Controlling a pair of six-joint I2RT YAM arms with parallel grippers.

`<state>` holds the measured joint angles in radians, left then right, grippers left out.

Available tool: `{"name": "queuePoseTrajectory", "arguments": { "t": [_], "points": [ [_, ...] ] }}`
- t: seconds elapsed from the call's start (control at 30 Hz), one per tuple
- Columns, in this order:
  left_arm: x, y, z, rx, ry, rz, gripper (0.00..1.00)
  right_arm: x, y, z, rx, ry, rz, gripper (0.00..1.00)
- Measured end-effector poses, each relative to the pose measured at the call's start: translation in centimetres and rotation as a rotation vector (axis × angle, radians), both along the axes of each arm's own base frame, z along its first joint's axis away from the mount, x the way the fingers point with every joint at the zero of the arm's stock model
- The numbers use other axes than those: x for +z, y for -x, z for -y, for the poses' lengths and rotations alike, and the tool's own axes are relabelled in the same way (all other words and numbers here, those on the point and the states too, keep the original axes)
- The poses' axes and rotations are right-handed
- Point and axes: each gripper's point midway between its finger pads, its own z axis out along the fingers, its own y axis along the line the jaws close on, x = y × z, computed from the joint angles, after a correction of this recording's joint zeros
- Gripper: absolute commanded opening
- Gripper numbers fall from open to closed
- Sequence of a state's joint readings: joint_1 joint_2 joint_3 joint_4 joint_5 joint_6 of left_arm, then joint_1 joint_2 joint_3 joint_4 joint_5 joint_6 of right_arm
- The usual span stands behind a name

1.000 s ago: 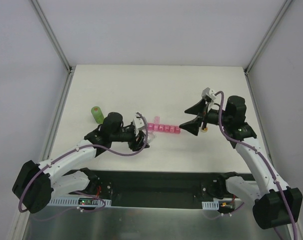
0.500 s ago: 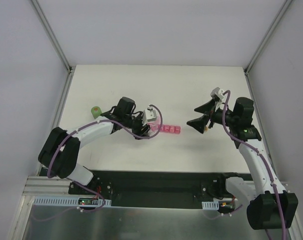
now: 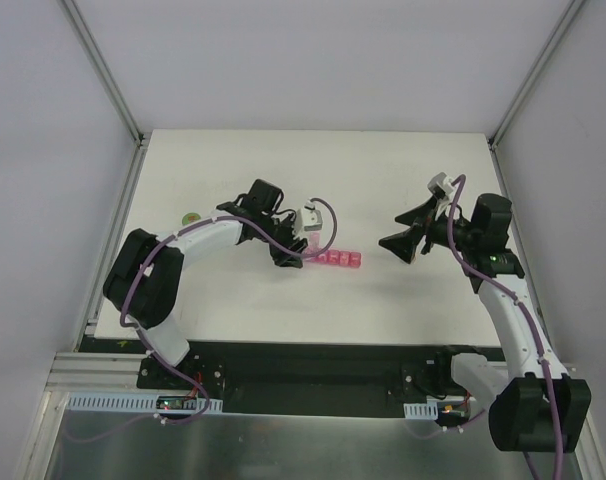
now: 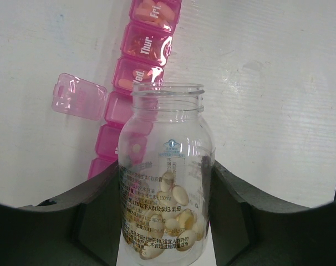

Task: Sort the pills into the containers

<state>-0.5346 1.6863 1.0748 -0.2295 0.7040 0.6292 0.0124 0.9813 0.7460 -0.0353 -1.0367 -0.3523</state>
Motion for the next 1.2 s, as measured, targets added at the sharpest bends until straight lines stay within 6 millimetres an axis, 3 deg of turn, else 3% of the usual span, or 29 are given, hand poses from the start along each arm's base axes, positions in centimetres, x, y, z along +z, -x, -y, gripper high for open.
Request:
{"name": "queuePoseTrajectory", "arguments": {
  "t": [0.83,1.2],
  "points": [
    [-1.9,0.2,-0.9,0.171,-0.107,-0.184,0.00,0.4,-0.2,0.4,-0.003,-0.043,-0.021,0.97],
    [-1.8,-0.5,0.7,0.239,-0.071,-0.179,0.00,0.1,-0.1,0.5,-0.006,-0.055,-0.040,0.96]
  ]
}}
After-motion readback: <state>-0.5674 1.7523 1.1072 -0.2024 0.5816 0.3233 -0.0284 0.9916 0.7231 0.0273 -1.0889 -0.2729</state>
